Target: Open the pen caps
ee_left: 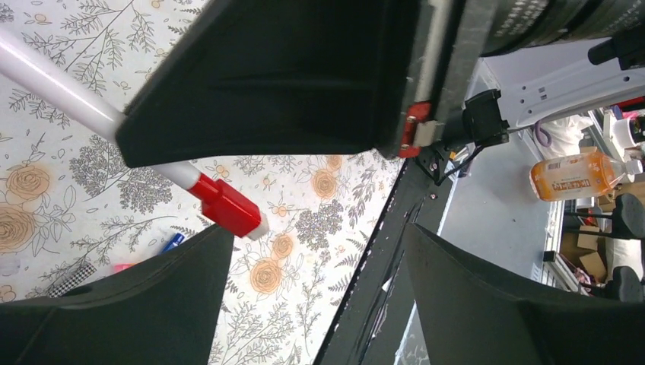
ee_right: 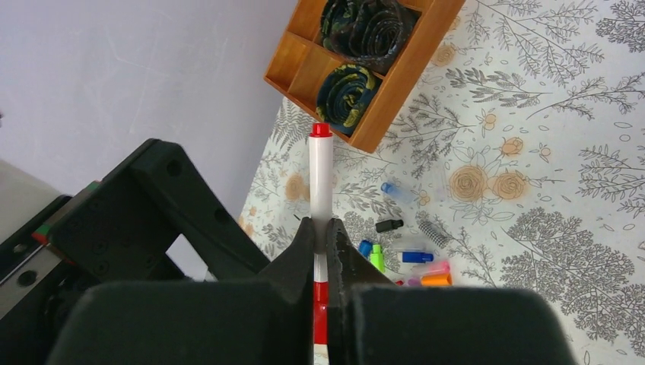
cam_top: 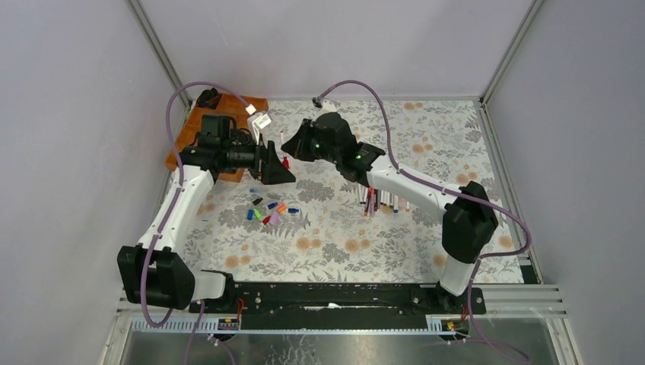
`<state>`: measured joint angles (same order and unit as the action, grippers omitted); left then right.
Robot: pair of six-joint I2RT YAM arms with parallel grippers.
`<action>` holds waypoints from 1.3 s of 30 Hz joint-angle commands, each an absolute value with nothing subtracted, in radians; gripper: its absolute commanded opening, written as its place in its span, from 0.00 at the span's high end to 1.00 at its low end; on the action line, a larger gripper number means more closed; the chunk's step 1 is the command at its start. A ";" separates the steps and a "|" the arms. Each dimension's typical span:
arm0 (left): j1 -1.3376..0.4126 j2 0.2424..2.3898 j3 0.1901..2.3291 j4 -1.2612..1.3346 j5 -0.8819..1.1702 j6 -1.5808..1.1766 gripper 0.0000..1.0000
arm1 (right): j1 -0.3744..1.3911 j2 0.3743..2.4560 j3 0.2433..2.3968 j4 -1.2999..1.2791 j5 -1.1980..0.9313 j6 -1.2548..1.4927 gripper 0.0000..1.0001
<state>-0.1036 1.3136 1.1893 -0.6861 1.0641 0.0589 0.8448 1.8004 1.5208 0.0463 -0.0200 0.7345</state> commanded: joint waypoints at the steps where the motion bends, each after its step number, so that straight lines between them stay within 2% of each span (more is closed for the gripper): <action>1: -0.100 1.298 1.164 -0.591 1.073 0.045 0.16 | 0.874 1.714 1.491 0.122 -0.017 0.767 1.00; 4: -0.100 1.297 1.149 -0.567 1.028 0.034 0.27 | 0.877 1.691 1.457 0.135 -0.009 0.776 1.00; 9: -0.100 1.290 1.132 -0.524 0.992 0.002 0.36 | 0.885 1.663 1.422 0.141 -0.006 0.775 1.00; 11: -0.100 1.287 1.130 -0.513 0.994 0.002 0.43 | 0.886 1.657 1.416 0.142 0.005 0.773 1.00; 17: -0.100 1.285 1.125 -0.522 0.992 0.002 0.74 | 0.892 1.639 1.399 0.153 0.041 0.772 1.00; 20: -0.100 1.286 1.120 -0.525 0.994 0.002 0.96 | 0.896 1.638 1.396 0.158 0.041 0.777 1.00; 21: -0.100 1.289 1.120 -0.528 0.990 0.002 1.00 | 0.897 1.638 1.396 0.158 0.041 0.780 1.00; 23: -0.100 1.294 1.130 -0.547 0.988 0.014 1.00 | 0.897 1.633 1.391 0.157 0.041 0.782 0.98; 27: -0.100 1.297 1.136 -0.581 0.981 0.066 1.00 | 0.894 1.616 1.407 0.112 0.033 0.777 0.67; 31: -0.100 1.301 1.171 -0.683 0.921 0.233 1.00 | 0.835 1.583 1.453 0.012 -0.077 0.773 0.49; 36: -0.135 1.286 1.185 -0.830 0.769 0.549 1.00 | 0.678 1.582 1.513 -0.169 -0.353 0.774 0.45; 39: -0.223 1.250 1.163 -0.909 0.646 0.740 1.00 | 0.623 1.611 1.525 -0.255 -0.510 0.741 0.44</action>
<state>-0.1345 1.3022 1.1618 -0.7589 0.8204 0.4103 0.6891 1.6260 1.4750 -0.1104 -0.2546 0.7731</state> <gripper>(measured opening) 0.089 0.557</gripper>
